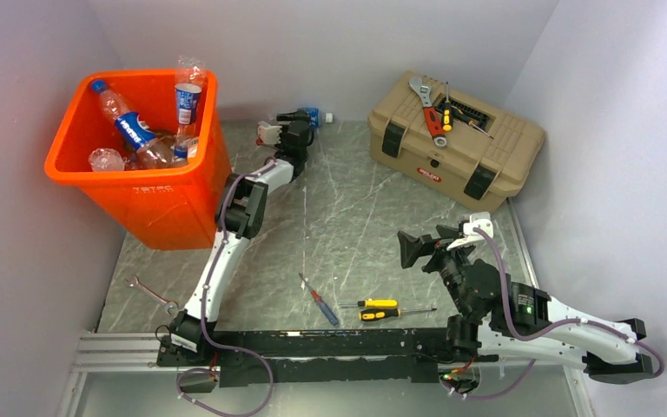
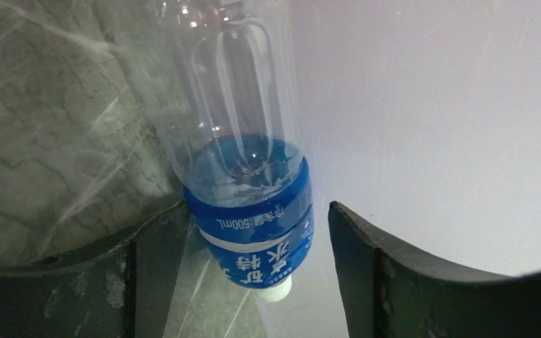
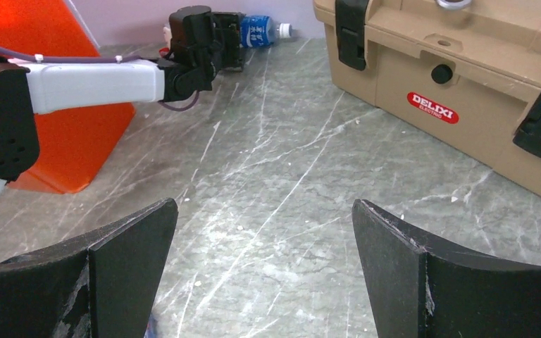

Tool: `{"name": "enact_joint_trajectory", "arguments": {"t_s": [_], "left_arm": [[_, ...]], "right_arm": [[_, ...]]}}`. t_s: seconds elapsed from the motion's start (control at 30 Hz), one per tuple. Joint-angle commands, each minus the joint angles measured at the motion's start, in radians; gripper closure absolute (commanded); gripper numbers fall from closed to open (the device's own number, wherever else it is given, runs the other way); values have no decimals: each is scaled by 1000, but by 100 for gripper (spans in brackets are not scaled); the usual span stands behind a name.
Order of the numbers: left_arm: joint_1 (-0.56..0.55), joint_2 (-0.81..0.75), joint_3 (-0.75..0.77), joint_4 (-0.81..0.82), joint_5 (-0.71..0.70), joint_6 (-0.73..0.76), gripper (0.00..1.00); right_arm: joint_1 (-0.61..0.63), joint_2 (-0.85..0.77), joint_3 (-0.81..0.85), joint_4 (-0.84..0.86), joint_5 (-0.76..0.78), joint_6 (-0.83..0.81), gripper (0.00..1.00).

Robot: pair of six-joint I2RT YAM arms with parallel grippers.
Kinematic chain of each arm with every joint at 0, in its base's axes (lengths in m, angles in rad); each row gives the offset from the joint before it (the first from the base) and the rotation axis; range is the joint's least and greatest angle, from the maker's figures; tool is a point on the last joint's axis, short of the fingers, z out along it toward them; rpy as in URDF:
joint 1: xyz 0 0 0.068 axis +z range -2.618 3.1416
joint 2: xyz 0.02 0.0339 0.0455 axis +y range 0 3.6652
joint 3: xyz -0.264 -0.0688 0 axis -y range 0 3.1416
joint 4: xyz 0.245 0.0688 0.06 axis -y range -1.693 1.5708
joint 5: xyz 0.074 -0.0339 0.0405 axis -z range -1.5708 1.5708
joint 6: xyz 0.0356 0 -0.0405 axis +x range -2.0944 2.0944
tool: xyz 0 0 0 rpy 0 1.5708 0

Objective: Put the plastic bottles in the bin
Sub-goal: Pick up the plastic bottle from the corner of the board.

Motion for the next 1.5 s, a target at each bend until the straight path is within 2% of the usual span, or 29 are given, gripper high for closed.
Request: {"name": "enact_joint_trajectory", "arguments": {"t_s": [0.0, 0.1, 0.37, 0.73, 1.13, 1.47], "left_arm": [[16, 86, 41, -88, 34, 12, 25], [25, 98, 51, -88, 45, 23, 30], [44, 57, -55, 18, 64, 69, 50], [47, -21, -155, 147, 101, 85, 100], [-40, -213, -425, 415, 97, 24, 100], [-142, -456, -741, 587, 39, 77, 100]], "right_arm": [[6, 20, 4, 15, -23, 45, 0], [6, 36, -2, 23, -19, 45, 0], [5, 55, -28, 85, -10, -2, 0], [6, 59, -23, 68, -4, 22, 0], [5, 30, -30, 96, -23, 11, 1], [5, -6, -22, 107, -28, -2, 1]]}}
